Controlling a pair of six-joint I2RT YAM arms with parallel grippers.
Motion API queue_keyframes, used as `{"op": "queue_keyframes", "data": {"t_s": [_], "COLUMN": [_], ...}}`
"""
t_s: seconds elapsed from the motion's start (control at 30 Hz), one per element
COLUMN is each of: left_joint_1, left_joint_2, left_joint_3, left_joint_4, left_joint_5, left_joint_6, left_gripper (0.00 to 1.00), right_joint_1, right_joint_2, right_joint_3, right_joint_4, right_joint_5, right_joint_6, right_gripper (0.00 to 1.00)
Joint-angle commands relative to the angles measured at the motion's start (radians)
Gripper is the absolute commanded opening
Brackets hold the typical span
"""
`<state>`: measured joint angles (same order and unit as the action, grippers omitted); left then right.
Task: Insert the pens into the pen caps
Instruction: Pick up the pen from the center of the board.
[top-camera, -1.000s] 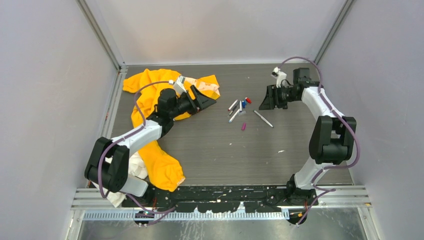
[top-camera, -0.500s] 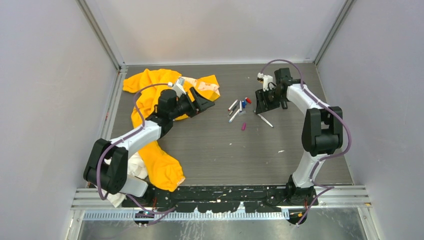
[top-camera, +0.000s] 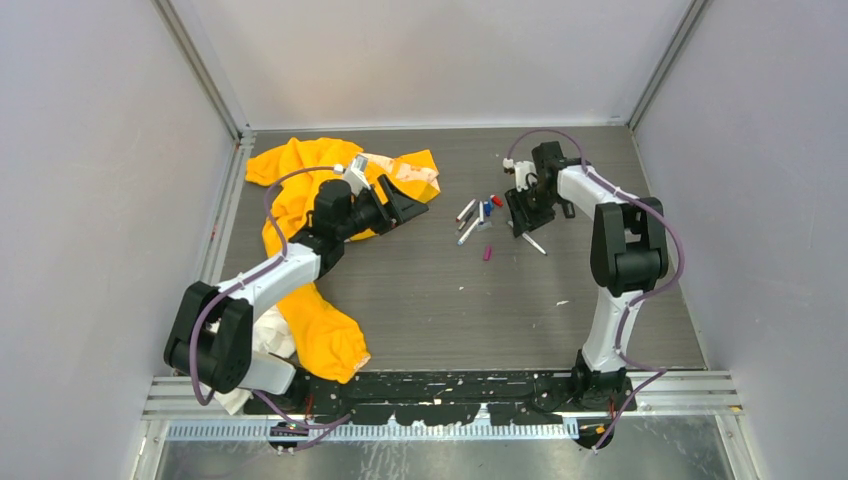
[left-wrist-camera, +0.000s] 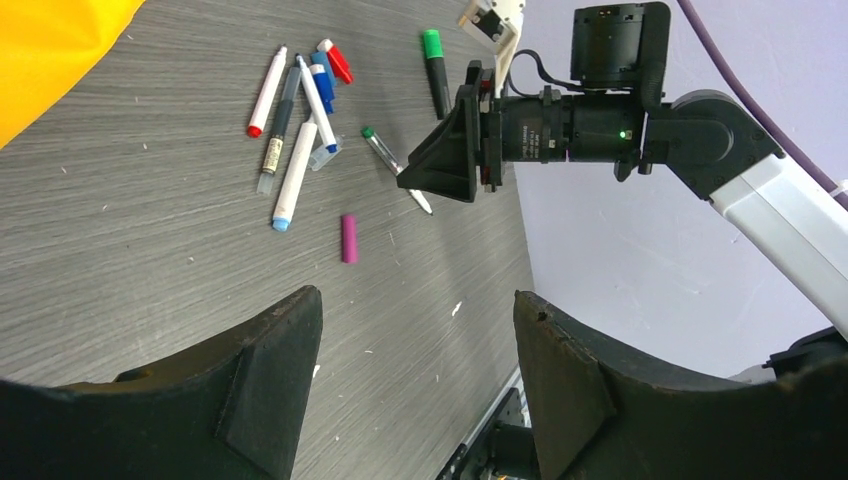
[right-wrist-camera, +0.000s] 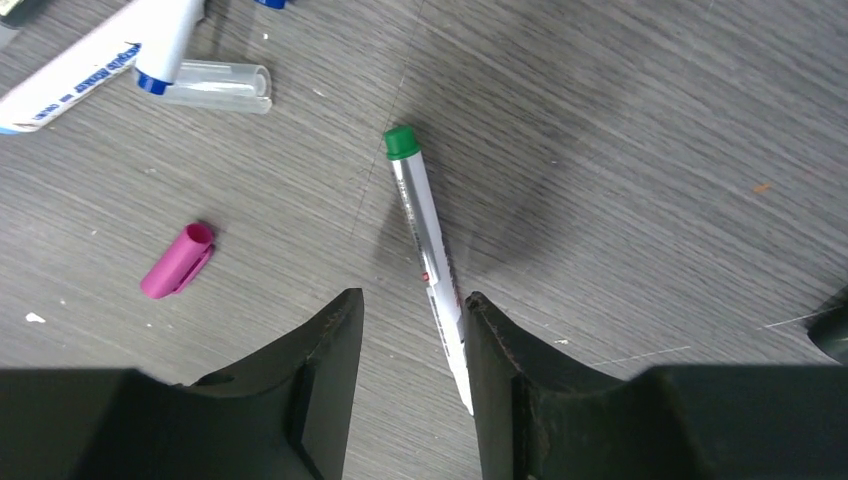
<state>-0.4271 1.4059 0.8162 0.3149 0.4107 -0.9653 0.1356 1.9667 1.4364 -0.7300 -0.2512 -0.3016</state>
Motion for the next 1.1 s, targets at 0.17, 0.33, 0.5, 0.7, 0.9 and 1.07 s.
{"op": "queue_keyframes", "data": {"t_s": [0.17,0.33,0.5,0.7,0.9,1.07], "left_joint_1": [0.005,0.005,0.005,-0.001,-0.037,-0.076], "left_joint_2": [-0.027,-0.025,-0.015,-0.017,-0.022,0.052], "left_joint_3": [-0.003,-0.002,0.004,-0.034,-0.056,-0.043], "left_joint_4": [0.013,0.016,0.05,0.209,0.385,0.565], "left_joint_5": [-0.006,-0.003,0.022,0.055,0.073,0.052], "left_joint_6": [0.013,0.015,0.017,0.018,0.033,-0.069], "left_gripper": [0.71,0.7,0.7,0.69,0.74,0.77], "right_joint_1": [0.028,0.044,0.063,0.063,0.01,-0.066], "right_joint_2": [0.04,0.041,0.04,0.011,-0.107,-0.221], "right_joint_3": [0.041,0.006,-0.037,-0.076,-0.053,0.03], "right_joint_4": [-0.012,0.0,0.033,0.055,0.005,-0.041], "right_joint_5": [0.099,0.151,0.227,0.199,-0.073,-0.328], "right_joint_6": [-0.043,-0.064,-0.098,-0.085,0.031,0.202], "right_gripper": [0.4,0.35,0.26,0.04,0.01,0.01]}}
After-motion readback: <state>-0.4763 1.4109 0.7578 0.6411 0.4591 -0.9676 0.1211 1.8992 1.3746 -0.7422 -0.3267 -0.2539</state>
